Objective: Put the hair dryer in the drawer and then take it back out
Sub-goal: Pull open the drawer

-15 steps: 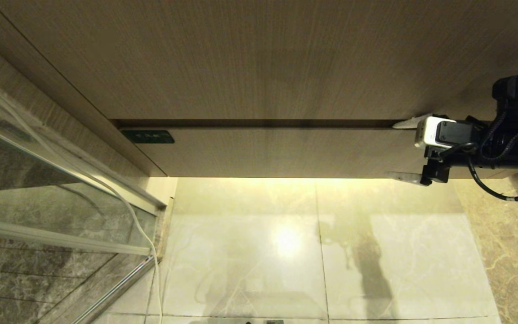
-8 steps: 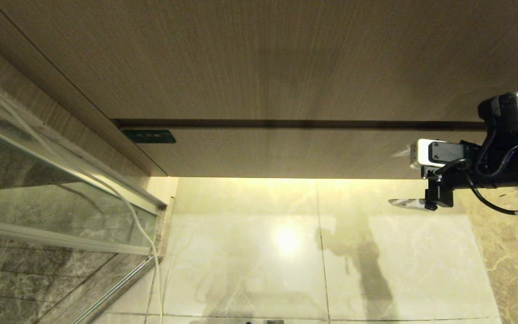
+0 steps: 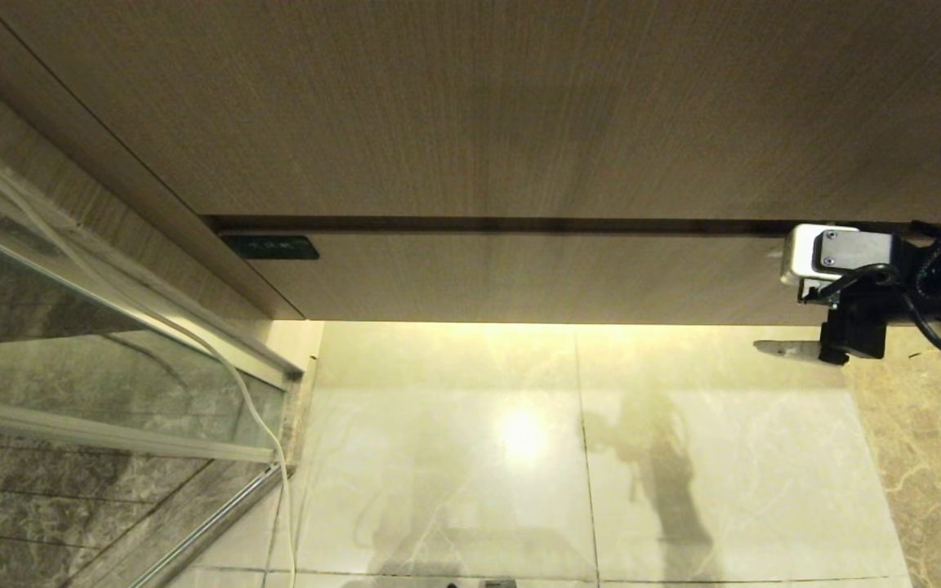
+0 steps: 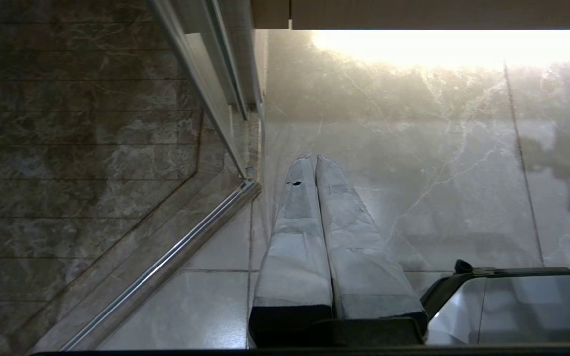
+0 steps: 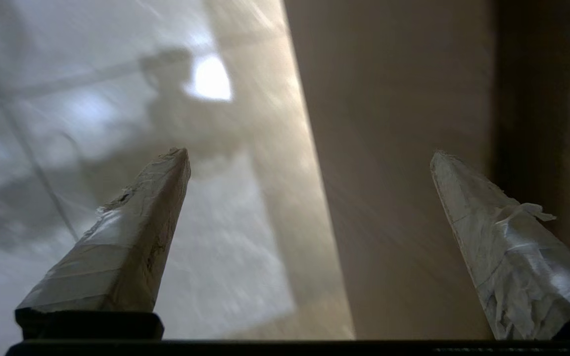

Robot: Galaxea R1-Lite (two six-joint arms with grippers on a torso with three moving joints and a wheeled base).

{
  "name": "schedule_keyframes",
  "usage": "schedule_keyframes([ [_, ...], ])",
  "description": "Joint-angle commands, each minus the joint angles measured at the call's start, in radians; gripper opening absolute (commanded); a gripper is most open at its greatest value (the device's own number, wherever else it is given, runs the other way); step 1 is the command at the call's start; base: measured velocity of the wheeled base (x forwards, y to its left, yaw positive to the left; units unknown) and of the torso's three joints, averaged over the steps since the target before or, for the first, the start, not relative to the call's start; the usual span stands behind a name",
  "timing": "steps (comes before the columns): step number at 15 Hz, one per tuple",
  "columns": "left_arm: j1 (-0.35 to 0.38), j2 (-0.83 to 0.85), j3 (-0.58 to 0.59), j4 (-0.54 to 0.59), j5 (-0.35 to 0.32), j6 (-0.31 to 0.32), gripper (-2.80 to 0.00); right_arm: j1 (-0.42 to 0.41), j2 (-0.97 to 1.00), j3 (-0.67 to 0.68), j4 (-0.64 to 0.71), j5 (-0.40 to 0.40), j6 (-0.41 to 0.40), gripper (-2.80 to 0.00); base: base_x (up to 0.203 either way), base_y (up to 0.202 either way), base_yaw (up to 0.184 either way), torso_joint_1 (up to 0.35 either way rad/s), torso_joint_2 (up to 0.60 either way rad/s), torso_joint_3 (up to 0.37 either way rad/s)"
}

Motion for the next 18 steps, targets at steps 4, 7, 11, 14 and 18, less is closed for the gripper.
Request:
schedule_keyframes([
  [4,0.001,0.002,0.000,-0.001,0.000,0.000,-2.80,0.098,-0.113,0.123,-0.069,-0.123,0.005,0.00,0.000,0.000,0.000,0.000,0.00,0.000],
  [7,0.001,0.002,0.000,-0.001,0.000,0.000,-2.80,0.098,-0.117,0.218,-0.211,-0.118,0.015,0.00,0.000,0.000,0.000,0.000,0.00,0.000],
  [11,0.001,0.001,0.000,-0.001,0.000,0.000,-2.80,0.099,-0.072,0.285,-0.364,-0.085,0.069,0.00,0.000,0.000,0.000,0.000,0.00,0.000],
  [14,0.001,0.000,0.000,-0.001,0.000,0.000,-2.80,0.101,-0.023,0.270,-0.417,-0.082,0.116,0.00,0.000,0.000,0.000,0.000,0.00,0.000],
  [18,0.001,0.000,0.000,-0.001,0.000,0.000,-2.80,0.113,0.025,0.261,-0.527,-0.050,0.138,0.00,0.000,0.000,0.000,0.000,0.00,0.000],
])
